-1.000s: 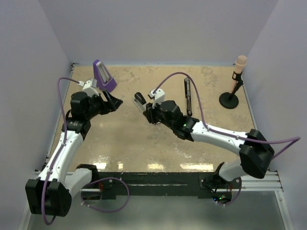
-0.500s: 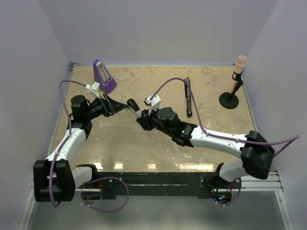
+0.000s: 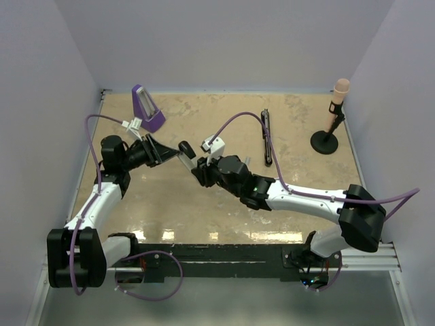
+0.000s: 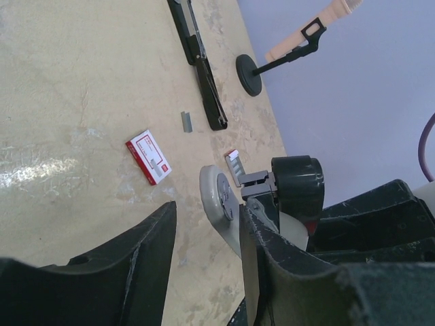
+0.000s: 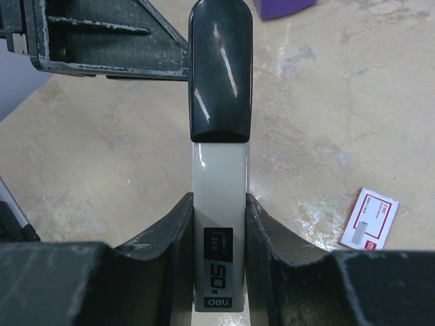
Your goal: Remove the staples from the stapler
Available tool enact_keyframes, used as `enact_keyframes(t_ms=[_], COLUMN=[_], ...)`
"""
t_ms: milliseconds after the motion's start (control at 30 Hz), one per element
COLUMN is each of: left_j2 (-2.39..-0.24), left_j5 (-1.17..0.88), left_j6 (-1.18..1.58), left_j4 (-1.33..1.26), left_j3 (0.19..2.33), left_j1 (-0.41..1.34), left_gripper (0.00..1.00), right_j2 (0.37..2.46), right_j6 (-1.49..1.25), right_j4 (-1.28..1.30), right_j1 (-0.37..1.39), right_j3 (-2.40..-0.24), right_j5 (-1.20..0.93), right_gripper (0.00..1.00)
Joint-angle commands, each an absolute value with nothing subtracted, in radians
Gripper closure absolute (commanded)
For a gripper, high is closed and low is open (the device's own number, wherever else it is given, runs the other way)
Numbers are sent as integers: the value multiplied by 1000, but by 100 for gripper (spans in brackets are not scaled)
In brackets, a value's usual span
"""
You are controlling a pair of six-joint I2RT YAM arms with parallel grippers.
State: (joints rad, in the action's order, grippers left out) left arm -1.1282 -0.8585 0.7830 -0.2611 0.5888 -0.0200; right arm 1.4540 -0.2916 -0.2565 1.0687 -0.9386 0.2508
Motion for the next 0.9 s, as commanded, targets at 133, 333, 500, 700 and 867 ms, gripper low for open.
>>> enact_keyframes(t_ms=[133, 333, 500, 700, 867], left_j2=[-1100, -1120, -1141, -1141, -1161], left_j5=[-841, -870, -910, -925, -925], left_j6=[739, 756, 792, 801, 802], left_j4=[-238, -264, -313, -334, -313], left_j3=[624, 615, 604, 597, 598], left_j1=[-29, -31, -31, -31, -31], left_gripper=[54, 54, 57, 73, 73], right_j2=[1437, 1479, 1502, 1513, 1491], right_j6=[-305, -325, -328, -327, -336], right_j4=[-396, -422, -430, -433, -440], right_j1=[1077, 1089, 1103, 1114, 1120], right_j3=[-1011, -1011, -1023, -1029, -1009], right_j5=[275, 247, 247, 259, 301], right_gripper=[100, 100, 100, 100, 100])
